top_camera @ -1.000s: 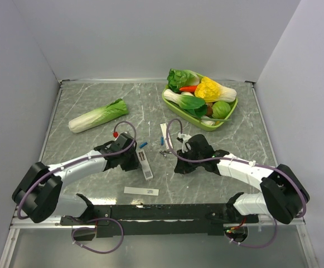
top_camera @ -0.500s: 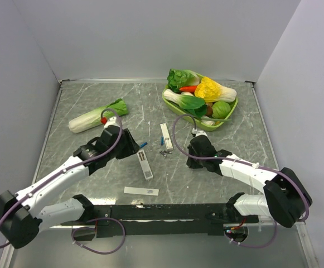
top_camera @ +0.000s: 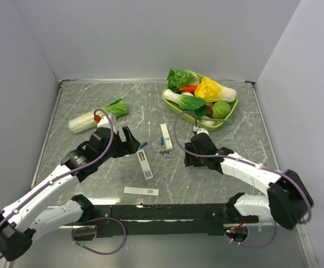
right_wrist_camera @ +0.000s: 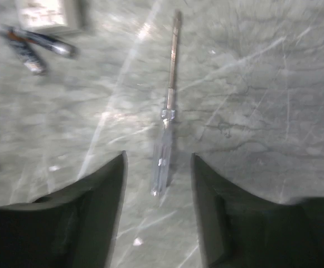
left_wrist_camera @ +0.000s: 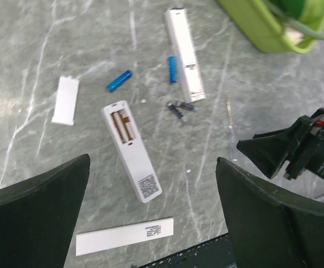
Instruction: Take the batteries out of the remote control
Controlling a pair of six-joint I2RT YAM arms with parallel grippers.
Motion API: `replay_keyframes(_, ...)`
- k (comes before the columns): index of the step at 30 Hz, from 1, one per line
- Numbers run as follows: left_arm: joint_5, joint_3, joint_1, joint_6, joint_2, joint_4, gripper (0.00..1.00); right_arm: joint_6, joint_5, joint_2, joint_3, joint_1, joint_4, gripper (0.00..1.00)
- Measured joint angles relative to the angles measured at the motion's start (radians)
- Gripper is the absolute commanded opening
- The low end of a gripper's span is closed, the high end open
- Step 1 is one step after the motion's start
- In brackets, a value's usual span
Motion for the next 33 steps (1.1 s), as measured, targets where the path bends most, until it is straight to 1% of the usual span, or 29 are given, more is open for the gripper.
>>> replay_keyframes(1, 0.008, -0.003, 0.0, 0.019, -0.014, 0.014, 0.99, -0.01, -0.005, -0.032, 0.009, 0.0, -0.021, 0.85)
replay_keyframes(3, 0.027, -0.013, 0.0, 0.05, -0.048, 0.042, 0.99, -0.031, -0.014, -0.107, 0.04, 0.0, -0.074, 0.93)
replay_keyframes(4, 0.037, -0.021, 0.0, 0.063, -0.069, 0.058, 0.99, -0.043, -0.019, -0.15, 0.056, 0.0, -0.094, 0.99)
replay_keyframes(7, 0.076, -0.053, 0.0, 0.1, -0.154, 0.108, 1.0, -0.079, -0.039, -0.298, 0.092, 0.0, -0.14, 1.0)
replay_keyframes(12, 0.134, -0.089, 0.0, 0.141, -0.306, 0.177, 0.99, -0.116, -0.13, -0.537, 0.1, 0.0, -0.169, 1.0)
replay_keyframes(16, 0.169, -0.089, 0.0, 0.164, -0.381, 0.2, 1.0, -0.111, -0.18, -0.723, 0.087, 0.0, -0.166, 1.0)
replay_keyframes(20, 0.194, -0.111, 0.0, 0.176, -0.443, 0.215, 0.99, -0.089, -0.204, -0.866, 0.043, 0.0, -0.154, 1.0)
replay_keyframes(27, 0.192, -0.139, 0.0, 0.176, -0.519, 0.209, 0.99, -0.051, -0.182, -0.945, -0.008, 0.0, -0.175, 1.0)
replay_keyframes(33, 0.16, -0.151, 0.0, 0.174, -0.548, 0.207, 0.99, -0.053, -0.18, -0.952, -0.014, 0.0, -0.177, 1.0)
